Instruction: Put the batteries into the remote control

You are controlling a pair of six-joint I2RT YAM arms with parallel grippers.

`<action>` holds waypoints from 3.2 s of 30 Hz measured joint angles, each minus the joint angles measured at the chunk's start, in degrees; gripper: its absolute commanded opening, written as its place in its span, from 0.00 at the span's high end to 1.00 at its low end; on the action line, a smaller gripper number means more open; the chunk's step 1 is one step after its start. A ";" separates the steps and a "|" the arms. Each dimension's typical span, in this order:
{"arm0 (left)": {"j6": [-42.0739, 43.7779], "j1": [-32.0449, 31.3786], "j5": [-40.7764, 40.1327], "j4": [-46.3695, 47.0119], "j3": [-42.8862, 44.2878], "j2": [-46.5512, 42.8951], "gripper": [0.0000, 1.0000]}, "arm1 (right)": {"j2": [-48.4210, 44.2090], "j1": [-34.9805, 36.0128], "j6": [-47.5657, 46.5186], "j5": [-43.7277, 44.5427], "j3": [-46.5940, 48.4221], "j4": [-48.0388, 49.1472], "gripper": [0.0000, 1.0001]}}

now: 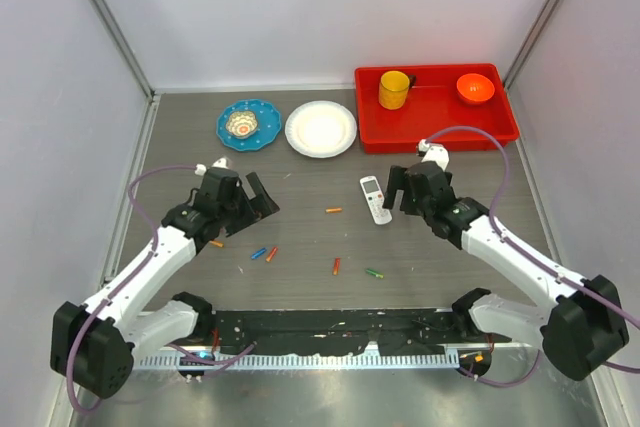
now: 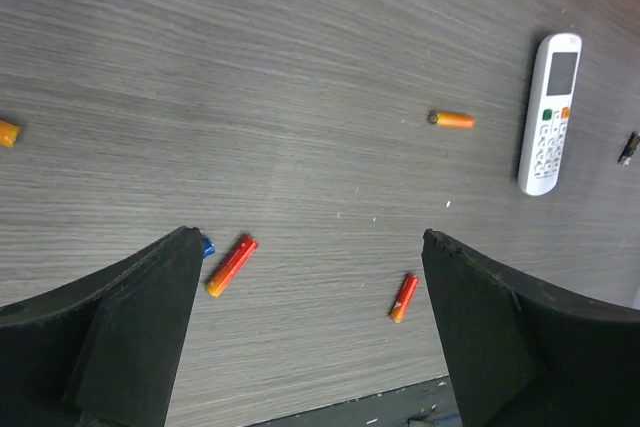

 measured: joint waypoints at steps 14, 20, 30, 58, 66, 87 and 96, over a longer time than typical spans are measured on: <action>2.34 0.00 7.10 6.01 -4.61 -3.72 0.00 | 16.02 2.29 -5.77 -2.93 9.09 -3.15 0.05; 2.91 0.00 8.31 7.26 -5.90 -7.15 0.00 | 25.03 2.58 -10.01 -4.68 15.96 -4.61 0.06; 2.89 0.00 10.67 8.85 -7.52 -9.40 0.00 | 31.32 2.58 -12.35 -8.09 17.05 -5.92 0.10; 2.47 -0.02 10.47 8.98 -9.29 -10.03 0.01 | 37.16 2.56 -12.83 -7.78 18.71 -5.88 0.51; 2.69 0.00 8.44 6.25 -8.13 -10.78 0.02 | 36.11 2.60 -9.01 -6.75 17.84 -5.53 0.67; 0.79 -0.02 -13.94 -5.11 -2.49 -25.38 0.03 | 42.29 29.51 22.05 3.80 28.87 -6.40 0.80; -0.46 -0.02 -13.35 -5.60 -2.97 -24.39 0.04 | 47.17 32.52 26.86 3.48 30.62 -6.71 0.65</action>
